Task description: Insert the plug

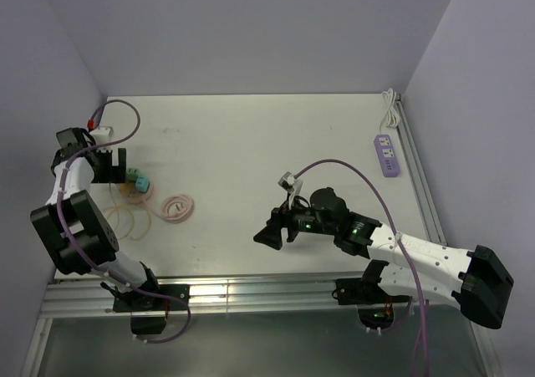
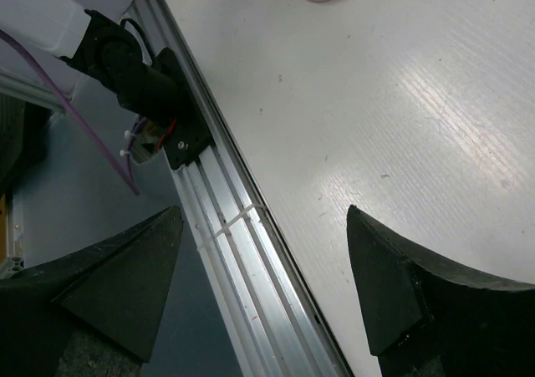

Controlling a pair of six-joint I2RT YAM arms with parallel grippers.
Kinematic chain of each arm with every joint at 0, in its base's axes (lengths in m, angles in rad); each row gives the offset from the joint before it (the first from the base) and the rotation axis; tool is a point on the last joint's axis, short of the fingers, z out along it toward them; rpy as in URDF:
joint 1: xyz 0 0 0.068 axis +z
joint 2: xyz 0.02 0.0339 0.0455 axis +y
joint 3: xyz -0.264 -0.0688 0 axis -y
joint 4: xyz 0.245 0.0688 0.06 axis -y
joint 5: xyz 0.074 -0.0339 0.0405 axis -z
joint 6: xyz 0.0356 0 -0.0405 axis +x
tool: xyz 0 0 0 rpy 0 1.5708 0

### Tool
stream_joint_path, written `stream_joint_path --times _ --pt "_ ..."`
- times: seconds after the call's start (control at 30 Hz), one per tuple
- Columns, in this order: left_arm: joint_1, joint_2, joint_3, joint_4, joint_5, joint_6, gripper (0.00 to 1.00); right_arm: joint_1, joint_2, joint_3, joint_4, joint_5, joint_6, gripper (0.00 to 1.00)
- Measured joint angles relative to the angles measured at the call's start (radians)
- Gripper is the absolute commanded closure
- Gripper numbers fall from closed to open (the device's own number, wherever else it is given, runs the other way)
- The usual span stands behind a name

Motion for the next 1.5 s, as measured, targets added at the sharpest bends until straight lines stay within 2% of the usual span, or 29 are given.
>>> stream_joint_path --times 0.3,0.57,0.77,0.97,1.2,1.37,1.5 --pt "0.008 -0.107 0.003 0.133 0.034 -0.098 0.01 -0.006 0.015 0.0 -0.001 0.001 0.0 0.13" --pt "-0.02 -0.219 -0.065 0.346 0.143 -0.316 0.0 -0.063 0.062 0.0 0.0 -0.006 0.006 0.09" --pt "-0.172 -0.235 -0.082 0.403 0.216 -0.387 0.01 -0.14 0.117 0.0 0.002 -0.015 0.024 0.0" --pt "-0.315 -0.25 -0.098 0.449 0.285 -0.426 0.01 -0.201 0.169 0.0 0.0 0.009 0.04 0.0" --pt "-0.471 -0.249 -0.165 0.594 0.381 -0.501 0.01 -0.259 0.209 0.018 -0.048 0.098 0.063 0.0" --pt "-0.539 -0.217 -0.269 0.811 0.459 -0.74 0.0 -0.315 0.21 0.012 -0.035 0.188 0.112 0.0" --pt "-0.591 -0.214 -0.396 1.006 0.465 -0.949 0.01 -0.327 0.119 -0.135 0.118 0.283 0.155 0.0"
